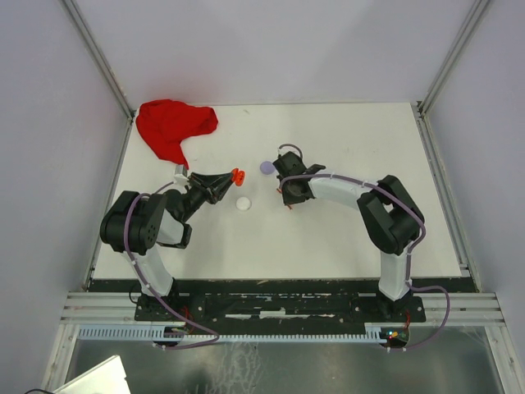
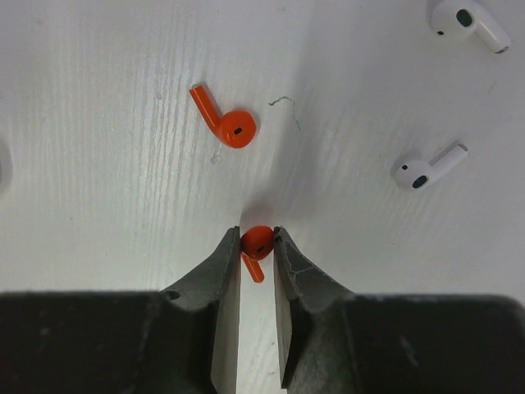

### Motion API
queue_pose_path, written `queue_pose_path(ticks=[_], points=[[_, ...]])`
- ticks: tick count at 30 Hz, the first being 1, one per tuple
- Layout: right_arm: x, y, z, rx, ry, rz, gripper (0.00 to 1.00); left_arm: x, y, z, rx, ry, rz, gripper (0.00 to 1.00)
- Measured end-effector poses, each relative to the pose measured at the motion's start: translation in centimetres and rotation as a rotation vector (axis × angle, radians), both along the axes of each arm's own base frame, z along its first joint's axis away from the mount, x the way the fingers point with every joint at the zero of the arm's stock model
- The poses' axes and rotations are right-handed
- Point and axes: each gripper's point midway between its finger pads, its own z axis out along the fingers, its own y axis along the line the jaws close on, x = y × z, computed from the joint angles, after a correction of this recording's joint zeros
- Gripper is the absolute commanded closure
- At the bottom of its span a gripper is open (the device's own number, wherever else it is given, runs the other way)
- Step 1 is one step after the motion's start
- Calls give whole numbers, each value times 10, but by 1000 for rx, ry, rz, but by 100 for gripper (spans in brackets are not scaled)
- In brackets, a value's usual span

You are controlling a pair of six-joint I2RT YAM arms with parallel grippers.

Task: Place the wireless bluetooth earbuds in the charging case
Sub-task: Pick up the earbud from the center of the board.

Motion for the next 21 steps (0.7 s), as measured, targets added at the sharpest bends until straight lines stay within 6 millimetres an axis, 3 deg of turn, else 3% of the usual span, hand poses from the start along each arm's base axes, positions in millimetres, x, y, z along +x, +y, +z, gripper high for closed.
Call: queue_pose_path(ticks=[14, 21], points=[[12, 6, 50, 121, -182, 10, 87, 0, 0, 0, 0, 0, 0, 97], [13, 15, 85, 238, -283, 33, 87, 0, 0, 0, 0, 0, 0, 97]])
